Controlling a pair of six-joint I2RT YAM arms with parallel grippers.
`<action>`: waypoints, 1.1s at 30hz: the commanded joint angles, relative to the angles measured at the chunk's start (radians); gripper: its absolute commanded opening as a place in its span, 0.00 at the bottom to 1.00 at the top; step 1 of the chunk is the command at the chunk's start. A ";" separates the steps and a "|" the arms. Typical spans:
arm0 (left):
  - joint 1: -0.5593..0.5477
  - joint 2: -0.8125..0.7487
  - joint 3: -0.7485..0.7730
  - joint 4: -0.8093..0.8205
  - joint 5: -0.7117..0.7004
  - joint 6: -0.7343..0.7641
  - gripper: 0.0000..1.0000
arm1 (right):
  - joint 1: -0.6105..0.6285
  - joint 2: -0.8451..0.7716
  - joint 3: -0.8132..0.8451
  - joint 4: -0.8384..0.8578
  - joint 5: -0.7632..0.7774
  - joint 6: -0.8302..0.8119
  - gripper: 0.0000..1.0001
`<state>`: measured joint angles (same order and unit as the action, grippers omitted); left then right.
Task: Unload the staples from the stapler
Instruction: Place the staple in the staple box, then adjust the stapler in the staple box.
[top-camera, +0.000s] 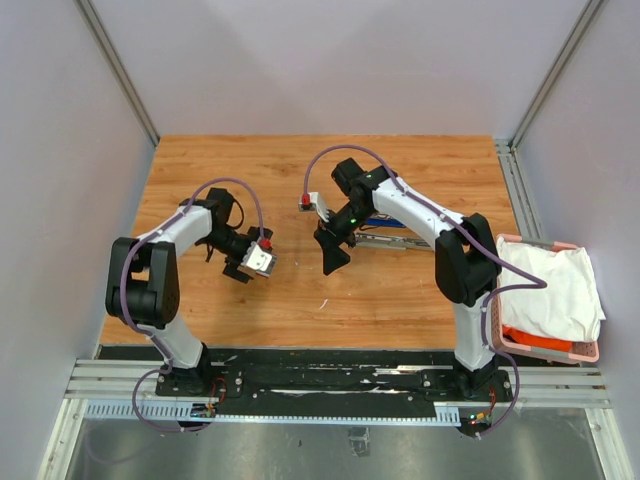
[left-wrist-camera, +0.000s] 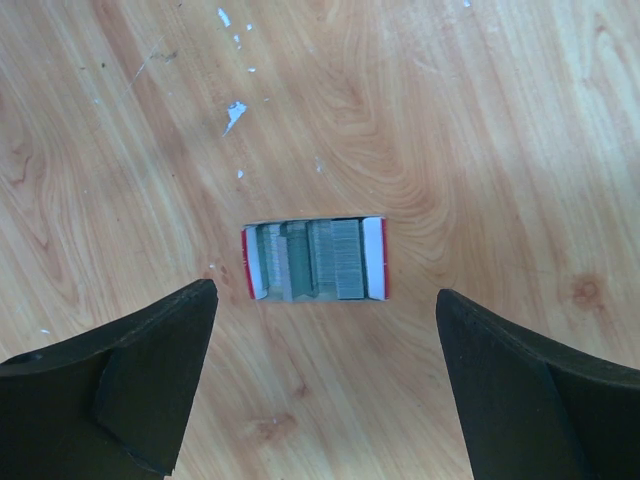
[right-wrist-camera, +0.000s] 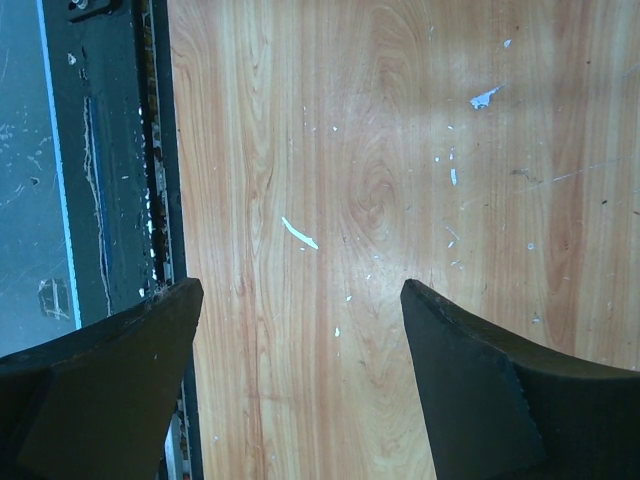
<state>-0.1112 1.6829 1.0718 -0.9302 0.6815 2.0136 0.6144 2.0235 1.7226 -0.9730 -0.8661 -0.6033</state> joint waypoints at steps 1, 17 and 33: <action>0.004 -0.041 -0.044 -0.024 0.020 0.006 0.96 | 0.000 -0.019 -0.010 0.000 0.009 0.013 0.83; -0.075 -0.121 -0.232 0.373 -0.066 -0.252 0.85 | 0.019 -0.014 -0.015 -0.002 0.022 0.008 0.83; -0.091 -0.113 -0.267 0.394 -0.143 -0.218 0.83 | 0.025 0.000 -0.015 -0.006 0.019 0.002 0.83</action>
<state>-0.1944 1.5372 0.7910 -0.4496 0.5991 1.7412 0.6239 2.0235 1.7145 -0.9680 -0.8444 -0.6014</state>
